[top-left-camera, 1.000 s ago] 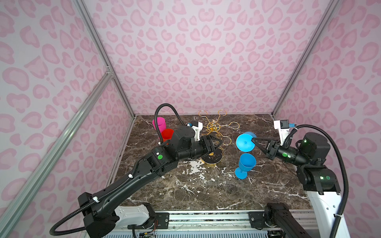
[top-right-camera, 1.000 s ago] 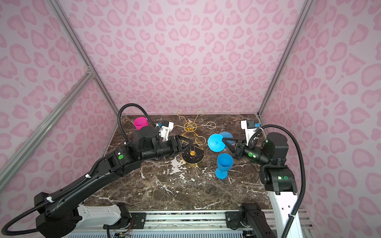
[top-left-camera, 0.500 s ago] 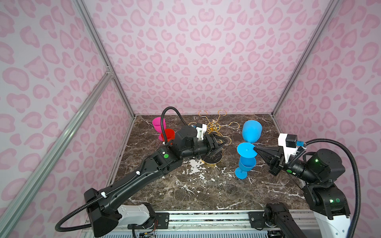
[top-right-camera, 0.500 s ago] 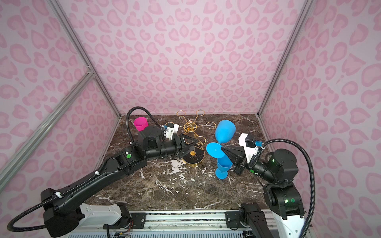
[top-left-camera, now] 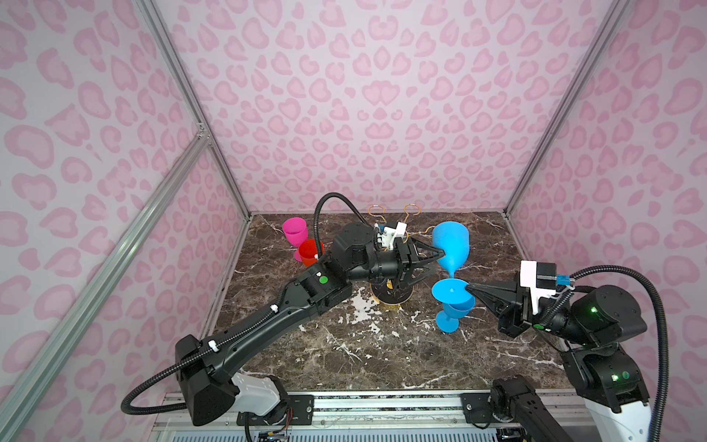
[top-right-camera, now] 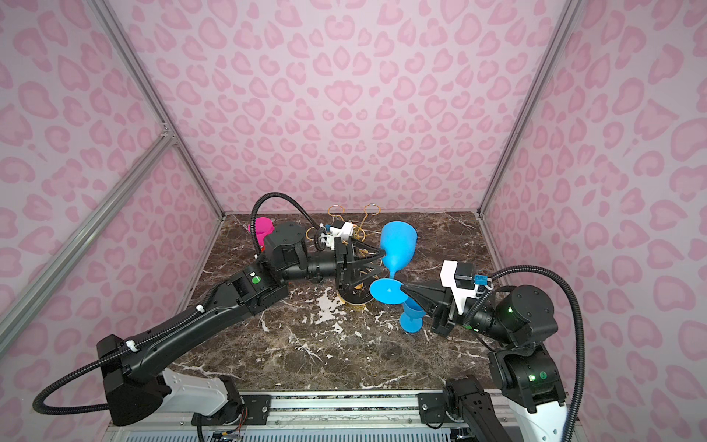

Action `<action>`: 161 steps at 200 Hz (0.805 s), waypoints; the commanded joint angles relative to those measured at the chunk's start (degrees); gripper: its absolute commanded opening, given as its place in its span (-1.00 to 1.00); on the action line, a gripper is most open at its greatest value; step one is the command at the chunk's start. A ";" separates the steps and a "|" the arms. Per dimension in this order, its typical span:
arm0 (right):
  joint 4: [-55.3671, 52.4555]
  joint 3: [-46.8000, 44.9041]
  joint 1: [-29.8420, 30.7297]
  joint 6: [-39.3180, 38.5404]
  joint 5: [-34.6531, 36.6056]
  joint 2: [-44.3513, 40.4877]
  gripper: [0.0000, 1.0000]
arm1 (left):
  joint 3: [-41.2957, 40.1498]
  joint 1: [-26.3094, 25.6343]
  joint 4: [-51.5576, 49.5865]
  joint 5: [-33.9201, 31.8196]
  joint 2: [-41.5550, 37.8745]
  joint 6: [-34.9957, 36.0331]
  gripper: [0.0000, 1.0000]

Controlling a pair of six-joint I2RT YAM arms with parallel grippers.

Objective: Take the wine glass off the wine glass rack
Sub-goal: Pick up the wine glass from the wine glass rack.

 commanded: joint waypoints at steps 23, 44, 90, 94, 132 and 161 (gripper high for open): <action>2.55 1.01 1.05 -1.68 -0.02 1.15 -1.00 | 0.27 -0.15 8.85 5.94 0.94 -3.91 0.16; 2.60 1.75 1.73 -2.50 0.17 1.91 -1.00 | 0.65 -0.24 9.33 7.99 1.57 -4.75 0.15; 1.77 2.65 3.92 -4.73 1.22 3.02 -1.00 | 1.94 -0.37 8.67 11.27 3.26 -6.83 0.11; 1.50 2.66 4.20 -5.07 1.50 3.10 -1.00 | 2.09 -0.41 8.86 11.51 3.40 -7.11 0.10; 0.58 3.00 6.13 -7.16 3.18 3.98 -1.00 | 2.49 -0.99 9.36 12.98 4.41 -8.74 -0.02; -0.05 3.69 7.08 -8.42 4.24 4.84 -1.00 | 2.60 -1.38 9.36 13.18 4.54 -9.19 -0.16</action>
